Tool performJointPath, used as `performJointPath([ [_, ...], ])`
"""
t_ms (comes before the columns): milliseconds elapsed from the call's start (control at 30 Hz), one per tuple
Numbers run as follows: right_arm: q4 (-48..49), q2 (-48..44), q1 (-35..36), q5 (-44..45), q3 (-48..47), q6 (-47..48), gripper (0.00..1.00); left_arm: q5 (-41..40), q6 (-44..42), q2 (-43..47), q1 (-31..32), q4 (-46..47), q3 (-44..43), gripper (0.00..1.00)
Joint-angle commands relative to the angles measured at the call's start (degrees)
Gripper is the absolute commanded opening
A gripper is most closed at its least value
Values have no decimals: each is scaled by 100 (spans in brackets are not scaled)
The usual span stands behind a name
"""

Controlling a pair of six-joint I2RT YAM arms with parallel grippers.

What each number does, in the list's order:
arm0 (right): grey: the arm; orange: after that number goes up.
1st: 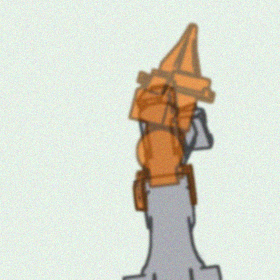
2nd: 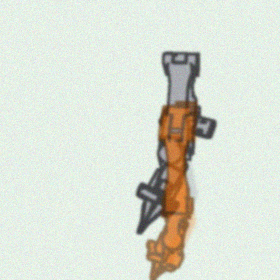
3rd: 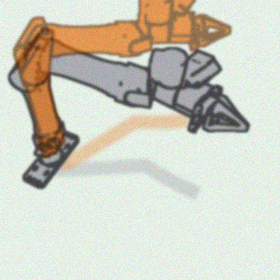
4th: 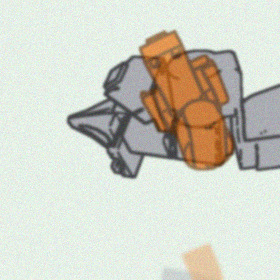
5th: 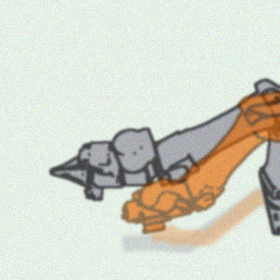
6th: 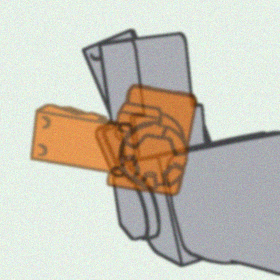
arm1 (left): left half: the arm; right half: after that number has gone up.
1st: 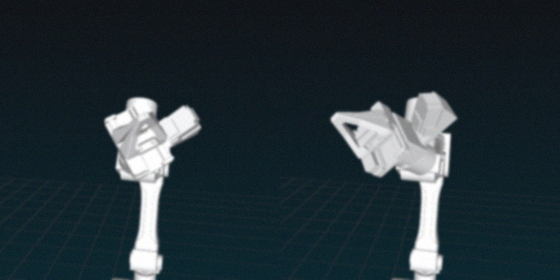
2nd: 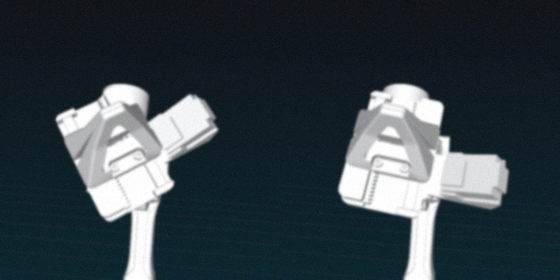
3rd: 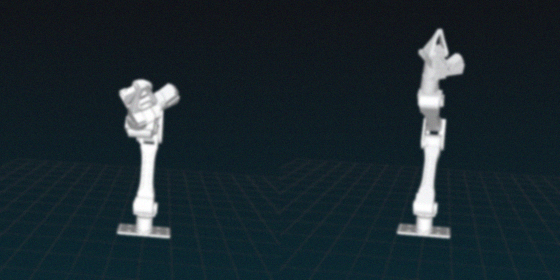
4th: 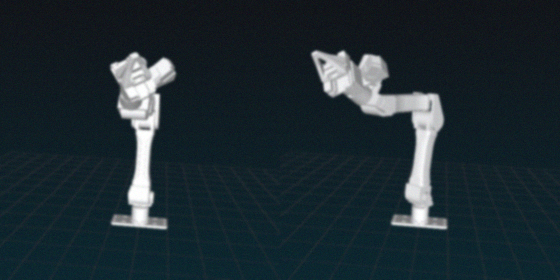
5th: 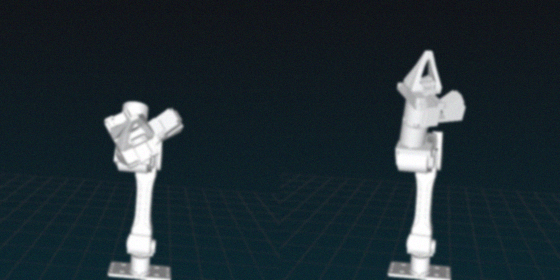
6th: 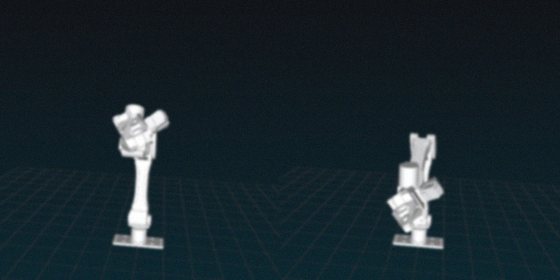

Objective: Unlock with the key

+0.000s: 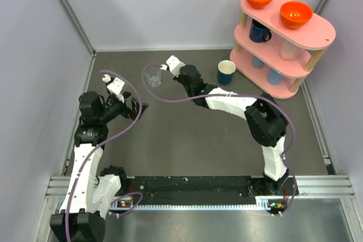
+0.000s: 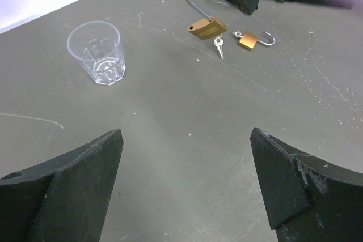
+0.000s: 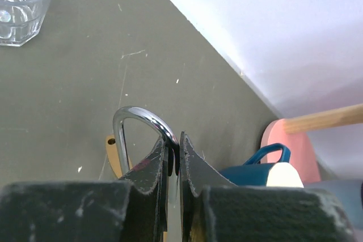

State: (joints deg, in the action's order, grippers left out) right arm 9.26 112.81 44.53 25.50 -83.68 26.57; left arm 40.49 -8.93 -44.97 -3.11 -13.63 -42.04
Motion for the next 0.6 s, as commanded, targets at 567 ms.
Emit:
performJointPath([
  [567, 3056, 1269, 1620, 2364, 264, 2213, 0, 29, 198, 410, -321, 475, 100, 99],
])
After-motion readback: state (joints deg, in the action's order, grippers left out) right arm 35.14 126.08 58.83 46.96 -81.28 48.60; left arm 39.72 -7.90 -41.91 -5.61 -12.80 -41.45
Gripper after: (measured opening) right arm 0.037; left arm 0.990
